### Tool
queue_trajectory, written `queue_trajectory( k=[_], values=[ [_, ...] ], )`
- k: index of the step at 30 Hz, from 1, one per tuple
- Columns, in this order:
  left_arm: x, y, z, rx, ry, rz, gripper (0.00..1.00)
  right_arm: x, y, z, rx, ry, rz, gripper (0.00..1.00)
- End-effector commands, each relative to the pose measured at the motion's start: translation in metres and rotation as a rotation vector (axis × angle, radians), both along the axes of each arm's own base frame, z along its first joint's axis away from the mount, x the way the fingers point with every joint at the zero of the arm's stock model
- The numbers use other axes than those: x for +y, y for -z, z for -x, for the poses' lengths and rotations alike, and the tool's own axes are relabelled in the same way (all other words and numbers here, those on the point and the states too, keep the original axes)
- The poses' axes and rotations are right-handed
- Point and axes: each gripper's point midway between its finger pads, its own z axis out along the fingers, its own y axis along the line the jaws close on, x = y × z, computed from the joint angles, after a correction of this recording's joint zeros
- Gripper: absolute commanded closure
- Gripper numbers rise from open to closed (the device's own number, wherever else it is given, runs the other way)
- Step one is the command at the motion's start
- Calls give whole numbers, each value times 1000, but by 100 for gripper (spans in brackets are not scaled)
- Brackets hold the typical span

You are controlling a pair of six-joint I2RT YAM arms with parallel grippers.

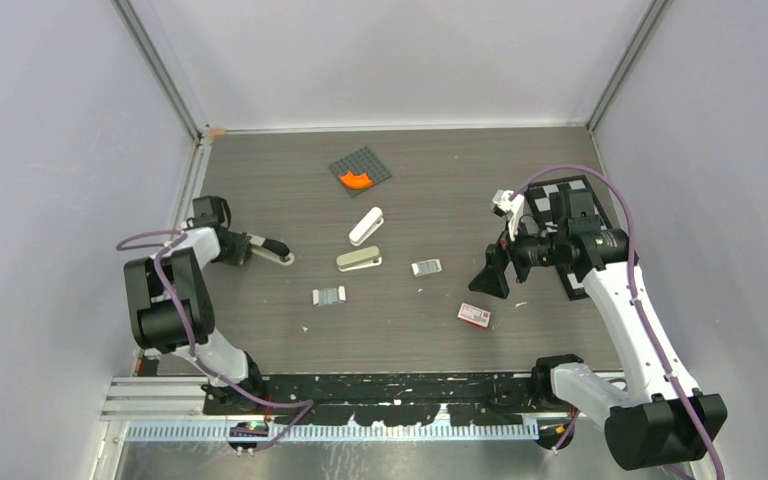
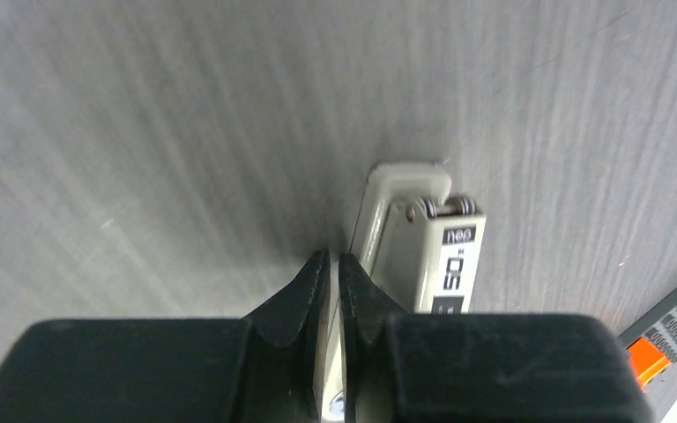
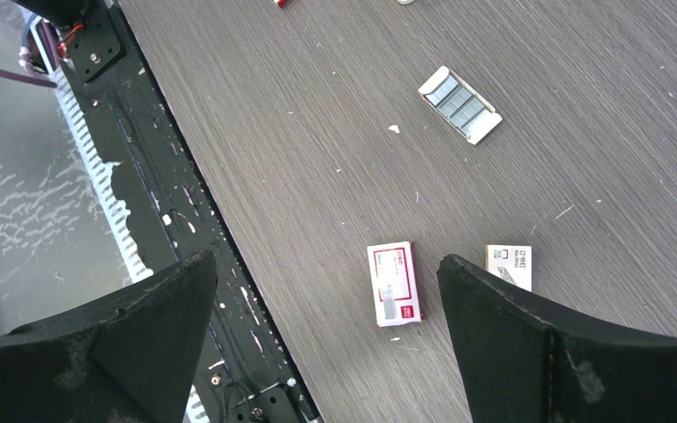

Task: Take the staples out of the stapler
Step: Adjust the stapler at the center of the board.

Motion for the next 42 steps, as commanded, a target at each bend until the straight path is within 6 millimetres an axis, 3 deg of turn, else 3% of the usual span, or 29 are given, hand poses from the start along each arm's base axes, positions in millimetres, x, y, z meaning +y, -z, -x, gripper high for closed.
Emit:
queue_trajectory(
  k=[1,7,11,14,18,21,25,29,34,42],
  values=[
    [6,24,-2,83,110,-15,87,3,-4,2,-21,-27,-10,0],
    [-5,-4,2,66,261,-11,71,3,-4,3,-22,-30,-8,1],
    [-24,-34,15,-75,330,-3,63,3,-4,3,-21,-34,-11,1],
    [-36,-61,23,-184,372,1,50,4,-3,4,-17,-39,-10,1],
    [-57,-102,22,-396,432,21,35,5,-3,4,-15,-41,-10,0],
    [-65,-120,17,-487,448,42,21,5,-3,4,-17,-43,-9,0],
    [-71,-102,15,-324,441,159,12,5,-2,4,-13,-42,-10,1],
    [-79,-82,13,-77,460,113,11,6,0,3,-5,-43,-8,1],
    [-92,-73,2,77,507,39,17,5,2,2,-1,-39,-4,0],
    [-77,-55,7,189,450,-22,27,5,3,1,3,-38,1,1]
  ],
)
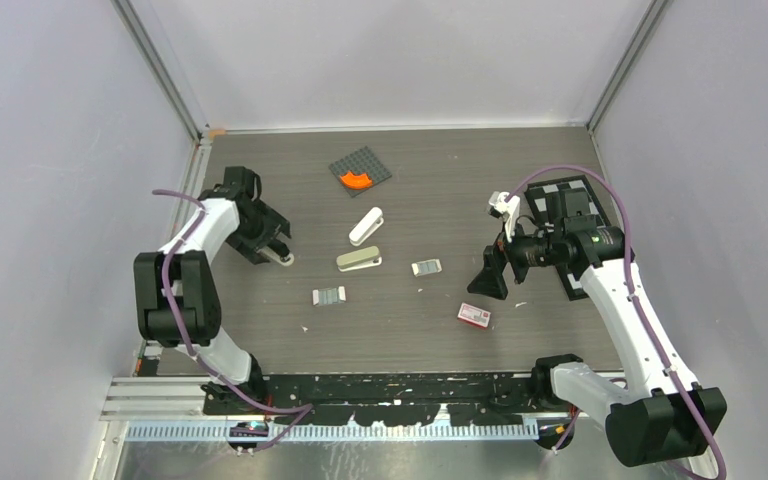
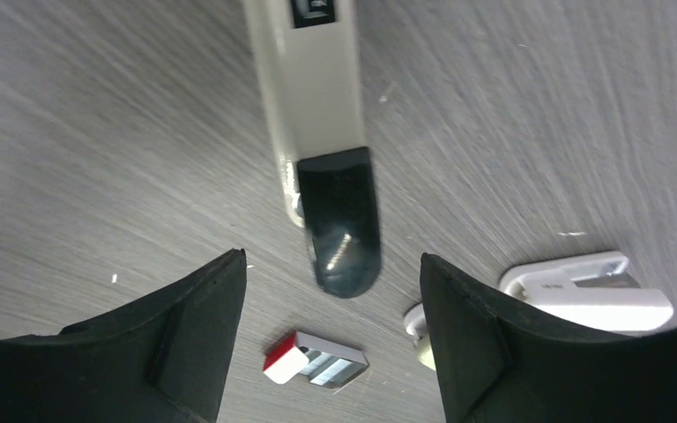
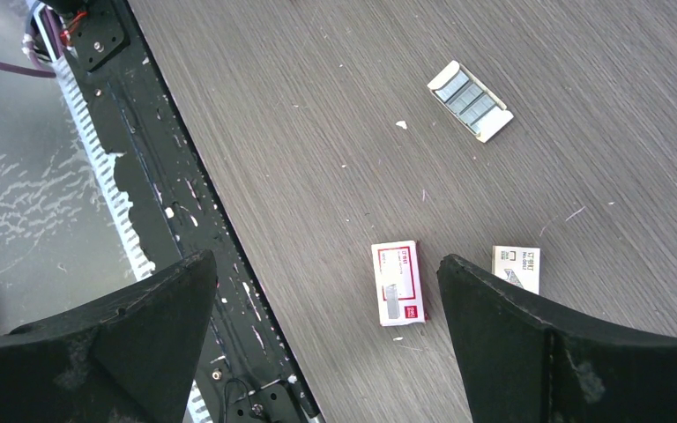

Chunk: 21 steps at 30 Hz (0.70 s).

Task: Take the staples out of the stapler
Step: Adjust the stapler at the center of the board, then pick up the stapler from the center of the board.

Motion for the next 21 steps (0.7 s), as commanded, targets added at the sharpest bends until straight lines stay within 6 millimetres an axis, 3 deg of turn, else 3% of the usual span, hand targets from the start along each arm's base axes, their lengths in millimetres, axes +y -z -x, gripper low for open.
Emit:
queue_trajectory(
  k=[1,6,21],
  values=[
    [16,4,8,59,-45,-73,29,2,-1,-1,-11,-13,-7,0],
    [14,10,1,63,-46,-63,38,2,-1,-1,-10,-12,-4,0],
    [8,20,-6,65,-30,-52,49,2,-1,-2,-10,-10,-1,1]
  ],
)
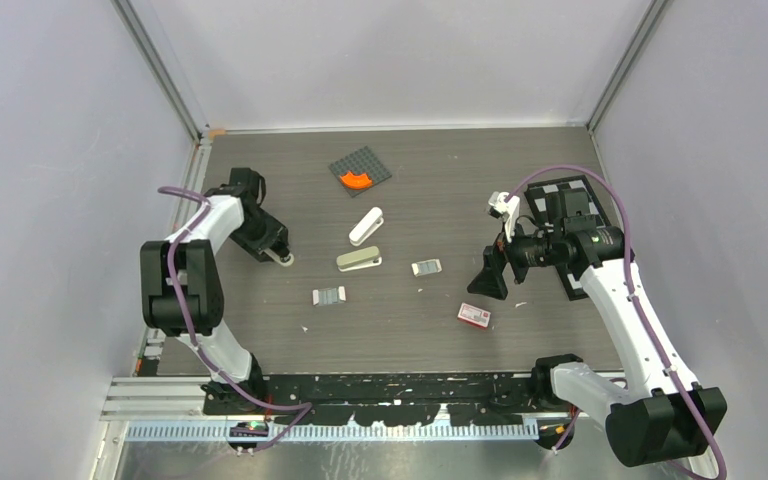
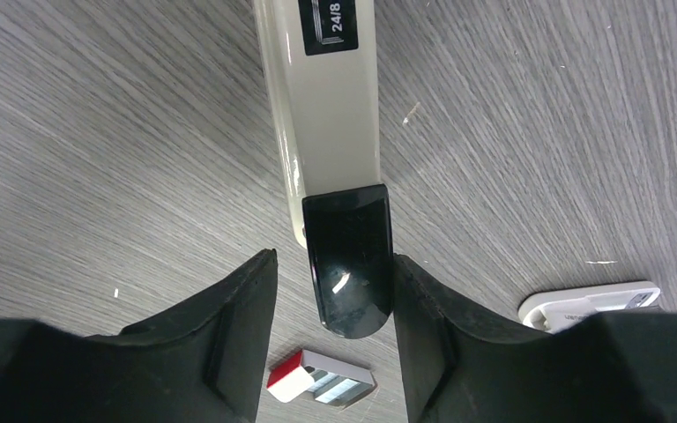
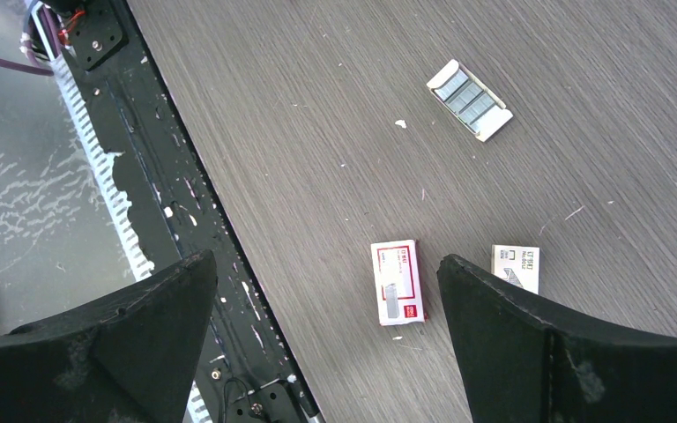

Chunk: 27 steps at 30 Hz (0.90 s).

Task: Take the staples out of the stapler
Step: Pick up the stapler from the center of the board.

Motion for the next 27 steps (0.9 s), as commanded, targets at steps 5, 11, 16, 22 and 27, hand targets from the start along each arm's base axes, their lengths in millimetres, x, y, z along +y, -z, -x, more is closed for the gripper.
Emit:
queue_trajectory(
  k=[5,11,16,22,27],
  values=[
    [0,3,-12,-10,-9,-8,49,2,-1,-1,-11,-11,-4,0],
    [-1,4,-14,-15,-5,-3,59,2,-1,-2,-12,-10,-3,0],
    [-4,-5,-17,-55,36,8,94,2,-1,-1,-10,-10,-3,0],
    [-14,-54,-18,-269,189,23,100,4,-2,0,1,-17,-20,0],
    [-38,-89,-7,-446,367,44,100,13,-4,4,42,-41,-67,1]
  ],
)
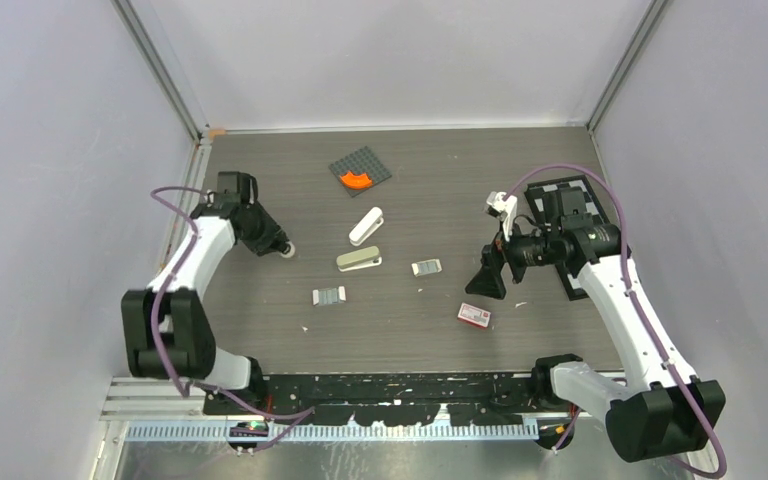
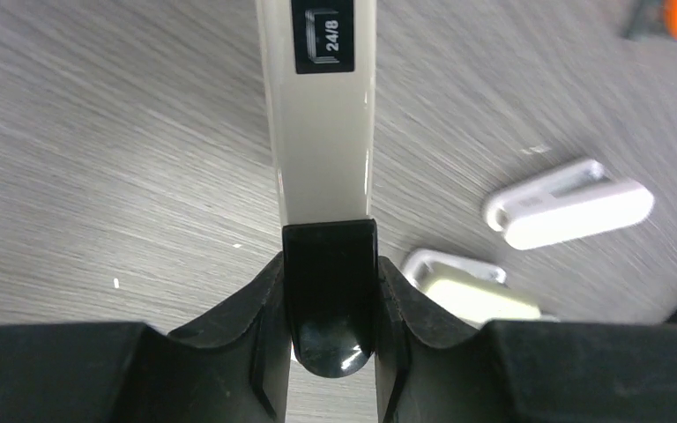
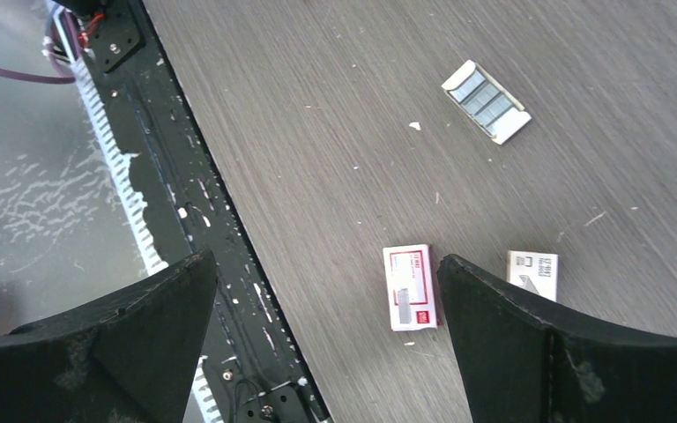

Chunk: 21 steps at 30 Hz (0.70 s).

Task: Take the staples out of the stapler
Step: Pick up the stapler from the center of the board.

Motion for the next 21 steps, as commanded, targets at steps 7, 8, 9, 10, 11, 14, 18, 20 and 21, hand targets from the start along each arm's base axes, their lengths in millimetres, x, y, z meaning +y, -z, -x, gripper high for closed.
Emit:
queue_trajectory(
  k=[7,8,9,10,11,14,18,20,21],
  values=[
    [-74,-97,-5,-524,427,152,100,28,-3,1,115,-45,-150,0],
    [-85,-105,-3,-568,465,186,100,31,-3,-1,132,-39,-170,0],
    [-98,-113,0,-612,509,220,100,34,-3,-3,154,-32,-195,0],
    [-110,-120,3,-651,546,243,100,38,-5,-5,183,-24,-227,0],
    [-122,-126,7,-689,585,266,100,41,-5,-8,194,-26,-253,0],
    [-157,-146,16,-810,696,345,100,52,-12,-20,230,-22,-350,1],
    [-197,-170,26,-954,809,447,100,63,-25,-51,196,48,-445,0],
    [-215,-179,30,-1017,866,498,100,69,-36,-70,140,80,-482,0],
    [-224,-187,31,-1072,894,524,100,71,-40,-79,126,90,-500,0]
  ],
)
